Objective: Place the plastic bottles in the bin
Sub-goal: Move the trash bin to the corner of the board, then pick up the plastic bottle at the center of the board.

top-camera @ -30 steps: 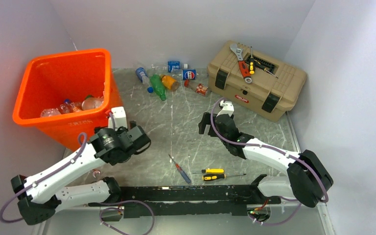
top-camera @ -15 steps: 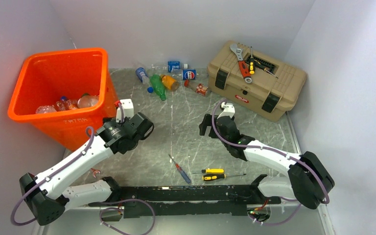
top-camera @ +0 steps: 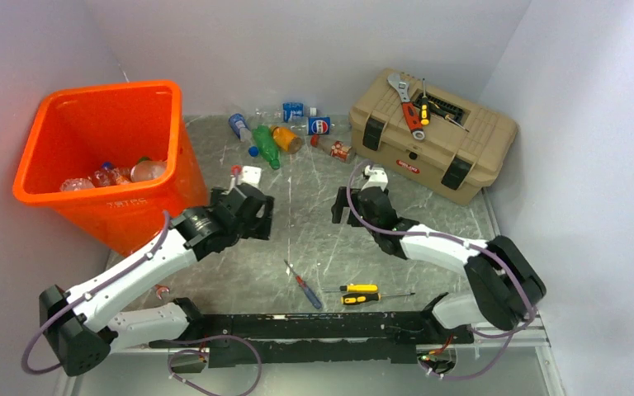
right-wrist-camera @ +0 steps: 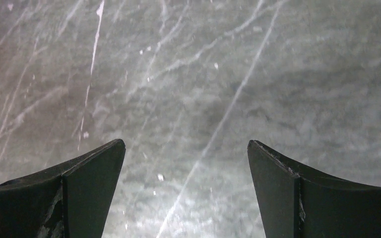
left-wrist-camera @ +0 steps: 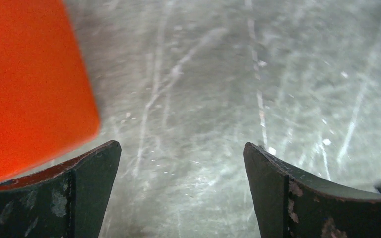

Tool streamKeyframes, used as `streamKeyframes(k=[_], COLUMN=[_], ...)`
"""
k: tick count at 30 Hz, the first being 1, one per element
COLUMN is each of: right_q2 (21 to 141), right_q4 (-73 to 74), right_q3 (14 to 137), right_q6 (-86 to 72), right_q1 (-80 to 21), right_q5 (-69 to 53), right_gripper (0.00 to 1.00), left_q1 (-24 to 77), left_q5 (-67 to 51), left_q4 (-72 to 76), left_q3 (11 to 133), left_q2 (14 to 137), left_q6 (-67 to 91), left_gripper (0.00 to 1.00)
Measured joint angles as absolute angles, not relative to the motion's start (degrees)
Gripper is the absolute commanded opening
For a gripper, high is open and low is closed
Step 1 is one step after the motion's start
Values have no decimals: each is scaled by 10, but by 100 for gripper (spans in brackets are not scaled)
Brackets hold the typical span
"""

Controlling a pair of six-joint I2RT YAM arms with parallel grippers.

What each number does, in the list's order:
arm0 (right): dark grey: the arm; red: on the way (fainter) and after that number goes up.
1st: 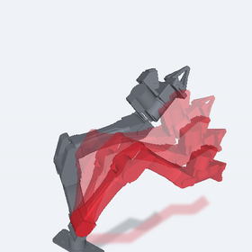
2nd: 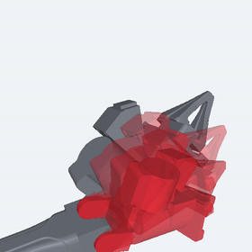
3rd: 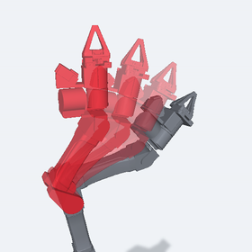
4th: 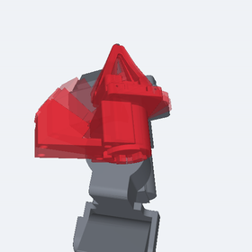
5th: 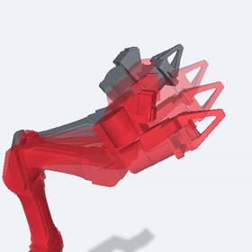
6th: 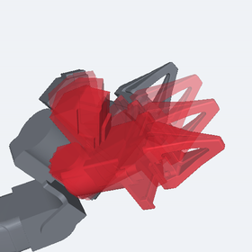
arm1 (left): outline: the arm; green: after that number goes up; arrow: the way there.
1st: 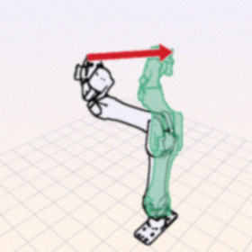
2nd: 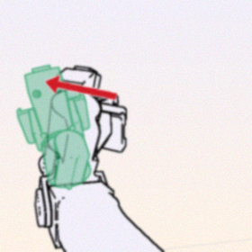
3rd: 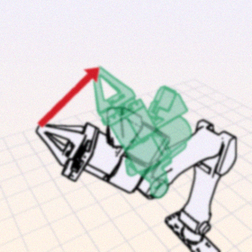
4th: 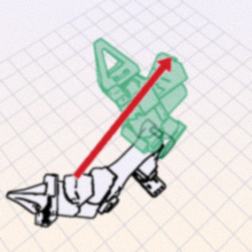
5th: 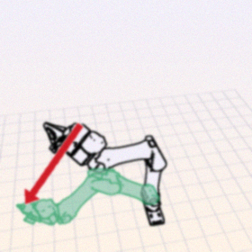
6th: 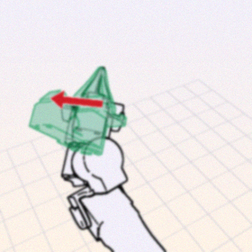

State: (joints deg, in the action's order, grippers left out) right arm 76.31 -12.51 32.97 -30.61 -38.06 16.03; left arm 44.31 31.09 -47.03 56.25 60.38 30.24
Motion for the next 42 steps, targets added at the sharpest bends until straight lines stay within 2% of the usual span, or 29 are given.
streamKeyframes(k=[5,9,15,21,33,42], right_q2=[855,934,1068,1198,1333,1404], right_q4=[-127,-140,-149,-151,-147,-124], right_q3=[421,508,642,780,942,1038], right_q6=[-299,-296,-293,-288,-269,-260], right_q1=[-357,-346,-338,-338,-346,-351], right_q5=[131,104,58,2,-83,-92], right_gripper=[99,97,94,94,94,87], left_q1=[495,515,515,515,515,515], left_q5=[235,188,179,183,178,179], left_q4=[-433,-415,-379,-366,-362,-362], left_q3=[583,580,543,536,536,536], left_q2=[650,637,556,533,533,533], left_q6=[243,203,182,183,183,183], left_gripper=[99,99,100,100,99,99])
